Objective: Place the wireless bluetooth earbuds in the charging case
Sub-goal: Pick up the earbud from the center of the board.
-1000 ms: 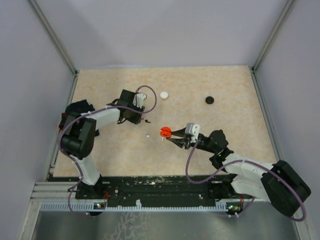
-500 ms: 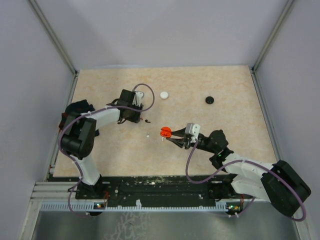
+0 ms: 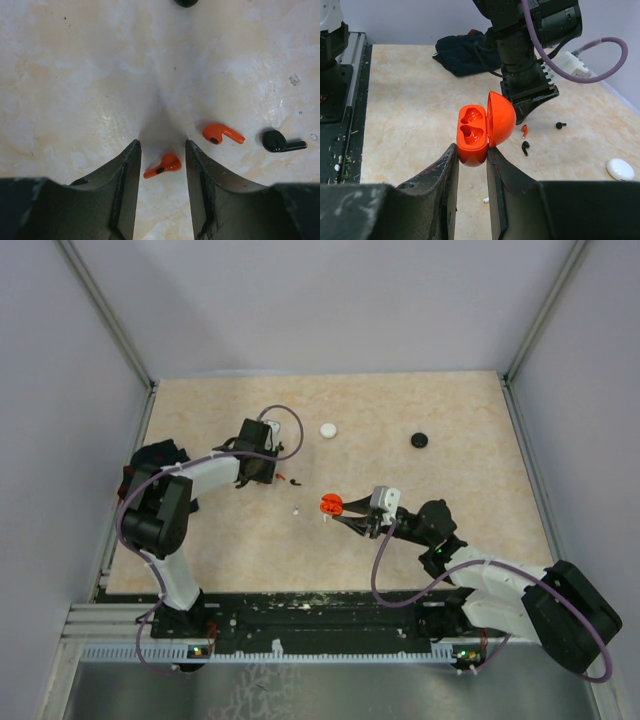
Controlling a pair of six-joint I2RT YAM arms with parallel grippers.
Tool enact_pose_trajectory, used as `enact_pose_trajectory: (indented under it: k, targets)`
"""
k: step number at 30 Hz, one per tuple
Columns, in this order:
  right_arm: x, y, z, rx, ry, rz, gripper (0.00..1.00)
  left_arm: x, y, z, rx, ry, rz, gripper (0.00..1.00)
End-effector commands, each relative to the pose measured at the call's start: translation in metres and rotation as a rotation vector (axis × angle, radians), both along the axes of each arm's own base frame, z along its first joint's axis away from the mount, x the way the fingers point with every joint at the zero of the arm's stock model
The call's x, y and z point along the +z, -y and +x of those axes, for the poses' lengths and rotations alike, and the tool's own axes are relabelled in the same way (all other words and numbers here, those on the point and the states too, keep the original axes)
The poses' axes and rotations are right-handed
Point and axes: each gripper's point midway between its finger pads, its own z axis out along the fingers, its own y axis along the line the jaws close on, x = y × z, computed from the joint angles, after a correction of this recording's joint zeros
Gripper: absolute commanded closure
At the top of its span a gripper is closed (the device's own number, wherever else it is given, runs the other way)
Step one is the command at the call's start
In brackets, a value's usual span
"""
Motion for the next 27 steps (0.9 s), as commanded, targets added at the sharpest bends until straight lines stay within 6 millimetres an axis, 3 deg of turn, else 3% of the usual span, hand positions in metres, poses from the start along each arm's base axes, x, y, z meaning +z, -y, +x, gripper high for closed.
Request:
enact_pose_trajectory:
  k: [1,5,8,27]
  targets:
    - [0.02,0.003,-0.001,-0.002,0.061,0.052,1.0,0.03,0.014,0.003,0.058,0.03,-0.114,0.54]
    - [0.019,0.003,-0.002,0.0,0.06,0.05,1.0,0.047,0.031,-0.004,0.087,0.032,-0.25,0.53]
    - [0.019,0.003,-0.001,-0.001,0.059,0.05,1.0,0.05,0.041,-0.004,0.103,0.022,-0.313,0.53]
    - [0.02,0.004,-0.001,-0.005,0.061,0.051,1.0,0.006,0.052,0.008,0.187,-0.047,-0.356,0.68]
